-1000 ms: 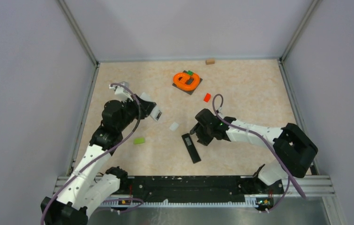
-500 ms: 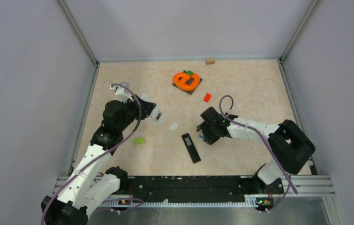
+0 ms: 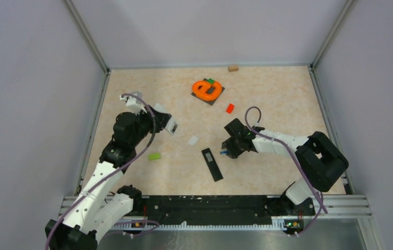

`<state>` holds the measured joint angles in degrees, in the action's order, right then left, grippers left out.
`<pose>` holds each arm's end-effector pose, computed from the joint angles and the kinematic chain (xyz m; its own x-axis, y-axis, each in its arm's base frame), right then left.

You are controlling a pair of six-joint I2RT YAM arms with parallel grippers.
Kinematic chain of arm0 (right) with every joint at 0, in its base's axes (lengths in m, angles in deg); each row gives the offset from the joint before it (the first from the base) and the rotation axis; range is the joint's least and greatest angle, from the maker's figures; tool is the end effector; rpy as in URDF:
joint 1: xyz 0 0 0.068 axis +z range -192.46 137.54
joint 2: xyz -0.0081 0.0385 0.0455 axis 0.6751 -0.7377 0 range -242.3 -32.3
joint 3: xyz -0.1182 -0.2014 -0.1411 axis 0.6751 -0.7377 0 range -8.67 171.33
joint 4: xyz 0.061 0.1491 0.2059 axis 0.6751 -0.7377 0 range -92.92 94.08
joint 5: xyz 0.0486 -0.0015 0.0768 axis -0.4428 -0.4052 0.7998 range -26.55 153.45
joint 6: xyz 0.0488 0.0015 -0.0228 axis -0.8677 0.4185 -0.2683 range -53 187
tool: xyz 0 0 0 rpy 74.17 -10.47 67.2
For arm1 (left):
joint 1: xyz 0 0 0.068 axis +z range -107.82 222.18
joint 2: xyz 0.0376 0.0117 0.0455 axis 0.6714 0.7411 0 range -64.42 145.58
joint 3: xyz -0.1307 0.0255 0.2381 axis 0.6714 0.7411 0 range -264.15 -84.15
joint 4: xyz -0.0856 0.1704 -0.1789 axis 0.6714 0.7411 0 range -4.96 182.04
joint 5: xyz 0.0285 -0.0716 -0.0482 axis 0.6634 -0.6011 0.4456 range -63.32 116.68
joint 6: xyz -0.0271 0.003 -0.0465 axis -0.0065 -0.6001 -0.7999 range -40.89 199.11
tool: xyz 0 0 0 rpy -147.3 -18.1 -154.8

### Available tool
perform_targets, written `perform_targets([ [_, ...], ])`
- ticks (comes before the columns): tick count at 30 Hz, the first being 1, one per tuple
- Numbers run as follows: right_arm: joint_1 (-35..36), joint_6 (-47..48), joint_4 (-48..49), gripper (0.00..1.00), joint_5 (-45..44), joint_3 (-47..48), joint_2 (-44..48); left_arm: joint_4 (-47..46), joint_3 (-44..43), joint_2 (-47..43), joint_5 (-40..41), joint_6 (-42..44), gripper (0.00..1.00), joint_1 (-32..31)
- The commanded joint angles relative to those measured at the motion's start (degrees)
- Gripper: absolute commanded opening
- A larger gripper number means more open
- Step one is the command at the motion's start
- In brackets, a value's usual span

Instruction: Load the batteries into the remote control

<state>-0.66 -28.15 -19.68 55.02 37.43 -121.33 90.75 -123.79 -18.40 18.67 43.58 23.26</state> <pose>0.2115 0.1821 0.1543 -0.5522 0.8279 -0.0986 0.7372 0.5401 0.4060 0.1816 -0.0675 0.3128 -0.4229 -0.4634 -0.7787 0.2510 0.7659 -0.5920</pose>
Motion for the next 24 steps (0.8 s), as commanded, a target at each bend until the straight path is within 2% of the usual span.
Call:
perform_targets([
  [1, -0.72, 1.35, -5.05, 0.38, -0.86, 1.65, -2.76, -1.67, -0.18, -0.66, 0.29, 0.92, 0.00, 0.11],
  [8, -0.68, 2.80, -7.10, 0.35, -0.10, 3.12, -6.19, -1.94, 0.10, -1.93, 0.69, 0.77, 0.00, 0.11],
  [11, -0.69, 3.18, -10.52, 0.27, -0.40, 5.20, -8.30, -2.02, 0.20, -2.46, 0.82, 0.73, 0.00, 0.11],
  [18, -0.69, 3.44, -13.22, 0.32, 0.30, 8.37, -12.36, -2.60, 0.69, -3.08, 1.02, 0.05, 0.00, 0.12],
  [24, -0.71, 3.16, -13.20, 0.28, 0.99, 8.46, -13.76, -3.15, 0.97, -2.42, 0.33, -0.46, 0.00, 0.14],
])
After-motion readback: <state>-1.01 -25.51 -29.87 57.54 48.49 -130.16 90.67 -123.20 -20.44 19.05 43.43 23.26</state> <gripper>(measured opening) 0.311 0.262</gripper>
